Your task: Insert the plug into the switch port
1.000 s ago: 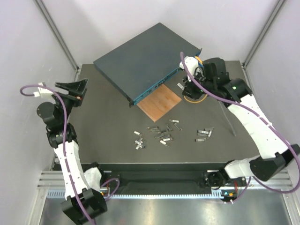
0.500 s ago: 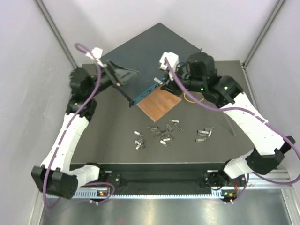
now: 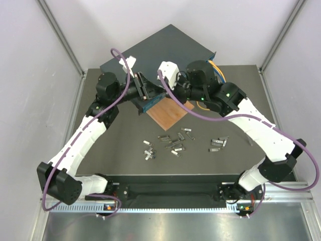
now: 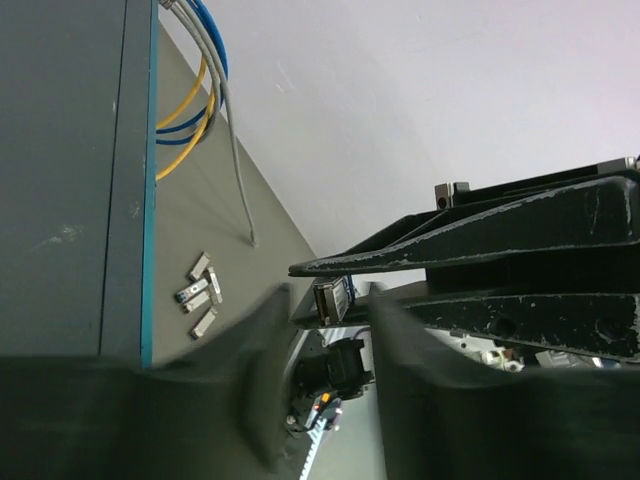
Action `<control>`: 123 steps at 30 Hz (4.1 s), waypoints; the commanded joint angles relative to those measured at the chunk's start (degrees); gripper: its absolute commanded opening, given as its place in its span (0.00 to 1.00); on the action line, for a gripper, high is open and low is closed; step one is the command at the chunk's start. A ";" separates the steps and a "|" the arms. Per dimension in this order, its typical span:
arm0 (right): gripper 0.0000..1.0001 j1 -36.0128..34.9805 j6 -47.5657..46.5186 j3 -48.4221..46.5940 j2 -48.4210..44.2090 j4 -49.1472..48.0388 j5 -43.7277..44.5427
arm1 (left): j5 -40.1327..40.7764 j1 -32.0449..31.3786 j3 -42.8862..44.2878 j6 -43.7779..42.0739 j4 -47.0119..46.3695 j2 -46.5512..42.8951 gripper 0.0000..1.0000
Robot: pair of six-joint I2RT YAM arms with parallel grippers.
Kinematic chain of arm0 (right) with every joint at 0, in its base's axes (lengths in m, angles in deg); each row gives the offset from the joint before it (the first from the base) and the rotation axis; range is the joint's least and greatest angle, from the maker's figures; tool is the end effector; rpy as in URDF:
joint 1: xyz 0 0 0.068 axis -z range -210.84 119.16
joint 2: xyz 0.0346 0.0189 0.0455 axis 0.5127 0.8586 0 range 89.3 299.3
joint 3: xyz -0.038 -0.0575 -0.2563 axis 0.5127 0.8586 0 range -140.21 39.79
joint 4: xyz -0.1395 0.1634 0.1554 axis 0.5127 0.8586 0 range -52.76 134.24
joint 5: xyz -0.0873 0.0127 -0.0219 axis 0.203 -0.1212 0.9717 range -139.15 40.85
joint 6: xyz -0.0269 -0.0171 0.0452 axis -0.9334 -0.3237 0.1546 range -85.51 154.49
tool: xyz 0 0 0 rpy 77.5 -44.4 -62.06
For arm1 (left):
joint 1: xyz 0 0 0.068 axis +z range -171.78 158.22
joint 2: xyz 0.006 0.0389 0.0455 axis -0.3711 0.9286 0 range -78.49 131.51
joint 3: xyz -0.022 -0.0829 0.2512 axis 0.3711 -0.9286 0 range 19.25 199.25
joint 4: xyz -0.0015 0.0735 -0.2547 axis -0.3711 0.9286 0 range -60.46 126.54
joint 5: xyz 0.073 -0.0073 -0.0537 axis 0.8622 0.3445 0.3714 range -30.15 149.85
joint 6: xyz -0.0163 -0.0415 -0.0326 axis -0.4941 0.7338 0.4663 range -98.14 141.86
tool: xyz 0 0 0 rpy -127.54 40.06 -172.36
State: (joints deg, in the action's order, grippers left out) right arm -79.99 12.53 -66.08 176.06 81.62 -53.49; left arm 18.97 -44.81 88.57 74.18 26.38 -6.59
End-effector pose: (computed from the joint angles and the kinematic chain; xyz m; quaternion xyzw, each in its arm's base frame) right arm 0.2084 0.2454 0.4600 -0.5072 0.6750 0.1568 0.5124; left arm 0.2611 -0.1377 0.4069 0.0735 0.7006 -0.6015 0.3769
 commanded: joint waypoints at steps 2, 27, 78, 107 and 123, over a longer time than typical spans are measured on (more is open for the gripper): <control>0.00 -1.30 -0.46 -2.07 -0.98 -2.98 0.82 | 0.98 -0.53 1.17 0.15 -2.20 0.08 0.27; 0.55 2.74 -2.48 4.54 -5.47 -7.11 -5.94 | -0.16 0.79 0.29 8.42 -7.30 1.31 0.00; 0.00 18.38 10.00 18.41 -11.79 -0.52 -4.10 | 1.60 37.62 -20.62 18.61 -6.75 -15.83 0.97; 0.00 14.96 15.10 7.25 0.07 0.00 -2.60 | 4.23 23.82 -23.18 20.64 -25.41 -3.61 0.16; 0.00 14.78 17.99 0.49 1.83 10.01 0.29 | 4.32 23.20 -21.60 17.38 -21.28 -3.96 0.00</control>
State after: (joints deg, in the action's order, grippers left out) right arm -64.56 28.84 -61.62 177.26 89.03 -54.34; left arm 22.88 -19.17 64.46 97.93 4.96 -10.76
